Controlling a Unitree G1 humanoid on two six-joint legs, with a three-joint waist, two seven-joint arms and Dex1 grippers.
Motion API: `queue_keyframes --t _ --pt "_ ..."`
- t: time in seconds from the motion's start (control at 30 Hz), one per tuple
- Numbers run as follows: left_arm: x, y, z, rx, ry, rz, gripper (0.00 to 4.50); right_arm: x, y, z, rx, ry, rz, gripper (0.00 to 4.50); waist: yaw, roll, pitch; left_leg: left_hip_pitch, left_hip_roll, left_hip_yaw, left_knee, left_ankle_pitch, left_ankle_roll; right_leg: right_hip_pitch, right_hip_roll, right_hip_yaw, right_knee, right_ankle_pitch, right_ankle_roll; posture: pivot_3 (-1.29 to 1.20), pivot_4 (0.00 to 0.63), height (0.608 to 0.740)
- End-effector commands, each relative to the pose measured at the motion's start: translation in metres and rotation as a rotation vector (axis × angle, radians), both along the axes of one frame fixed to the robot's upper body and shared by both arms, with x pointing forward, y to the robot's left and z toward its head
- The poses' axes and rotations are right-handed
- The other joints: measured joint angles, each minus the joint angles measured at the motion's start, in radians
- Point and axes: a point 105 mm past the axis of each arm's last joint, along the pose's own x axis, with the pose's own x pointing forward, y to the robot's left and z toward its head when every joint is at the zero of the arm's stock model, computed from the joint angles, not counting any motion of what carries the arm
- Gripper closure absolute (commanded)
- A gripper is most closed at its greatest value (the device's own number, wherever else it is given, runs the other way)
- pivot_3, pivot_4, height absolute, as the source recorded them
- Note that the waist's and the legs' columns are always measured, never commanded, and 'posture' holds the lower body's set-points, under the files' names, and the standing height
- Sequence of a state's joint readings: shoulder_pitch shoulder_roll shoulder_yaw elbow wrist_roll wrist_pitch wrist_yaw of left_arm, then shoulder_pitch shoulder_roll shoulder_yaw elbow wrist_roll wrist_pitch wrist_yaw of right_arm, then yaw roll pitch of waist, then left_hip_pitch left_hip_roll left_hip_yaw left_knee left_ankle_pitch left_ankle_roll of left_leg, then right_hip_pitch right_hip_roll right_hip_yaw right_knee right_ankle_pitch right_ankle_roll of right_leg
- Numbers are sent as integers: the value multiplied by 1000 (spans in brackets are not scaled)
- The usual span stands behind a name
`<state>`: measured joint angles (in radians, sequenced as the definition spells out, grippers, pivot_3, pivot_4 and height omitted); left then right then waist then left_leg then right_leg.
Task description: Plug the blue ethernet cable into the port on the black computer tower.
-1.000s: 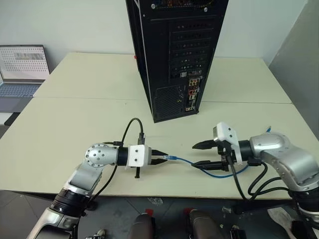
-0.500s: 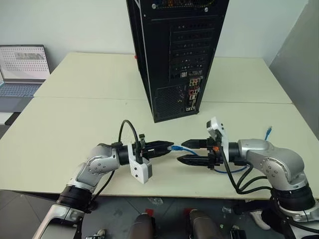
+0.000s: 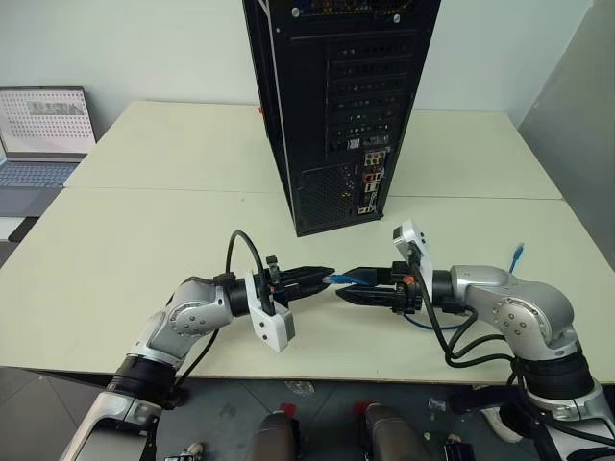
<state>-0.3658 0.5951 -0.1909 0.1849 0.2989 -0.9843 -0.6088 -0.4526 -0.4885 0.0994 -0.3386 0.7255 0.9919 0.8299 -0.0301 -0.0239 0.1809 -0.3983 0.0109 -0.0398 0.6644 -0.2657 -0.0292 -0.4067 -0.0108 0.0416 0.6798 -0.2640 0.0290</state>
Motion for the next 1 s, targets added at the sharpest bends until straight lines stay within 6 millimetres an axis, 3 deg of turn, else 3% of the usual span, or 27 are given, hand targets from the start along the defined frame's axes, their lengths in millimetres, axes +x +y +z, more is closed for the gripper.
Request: queue_keyframes --t 0.03,0.2,0.47,0.53,0.8,1.0 --pt "-5 -3 8 -16 -41 -17 4247 2 3 12 29 -36 12 3343 0 0 0 0 0 0 0 0 0 0 0 0 0 0 0 0 150 740" --pt "-7 -2 7 -12 -41 -14 4247 3 2 13 41 -25 10 4493 0 0 0 0 0 0 0 0 0 0 0 0 0 0 0 0 150 740" --pt "-8 -2 2 4 -32 -12 4253 5 0 13 35 -14 8 4493 0 0 0 0 0 0 0 0 0 0 0 0 0 0 0 0 150 740" --pt "-8 -1 2 -5 -13 -4 3549 6 -1 13 33 -11 5 4493 0 0 0 0 0 0 0 0 0 0 0 0 0 0 0 0 150 740" --pt "2 13 -6 -47 158 78 2095 12 -7 18 51 -35 -63 4493 0 0 0 0 0 0 0 0 0 0 0 0 0 0 0 0 150 740" --pt "19 16 6 -268 409 207 807 29 -21 35 89 -183 -276 4493 0 0 0 0 0 -1 0 0 0 0 0 -1 0 0 0 0 150 740"
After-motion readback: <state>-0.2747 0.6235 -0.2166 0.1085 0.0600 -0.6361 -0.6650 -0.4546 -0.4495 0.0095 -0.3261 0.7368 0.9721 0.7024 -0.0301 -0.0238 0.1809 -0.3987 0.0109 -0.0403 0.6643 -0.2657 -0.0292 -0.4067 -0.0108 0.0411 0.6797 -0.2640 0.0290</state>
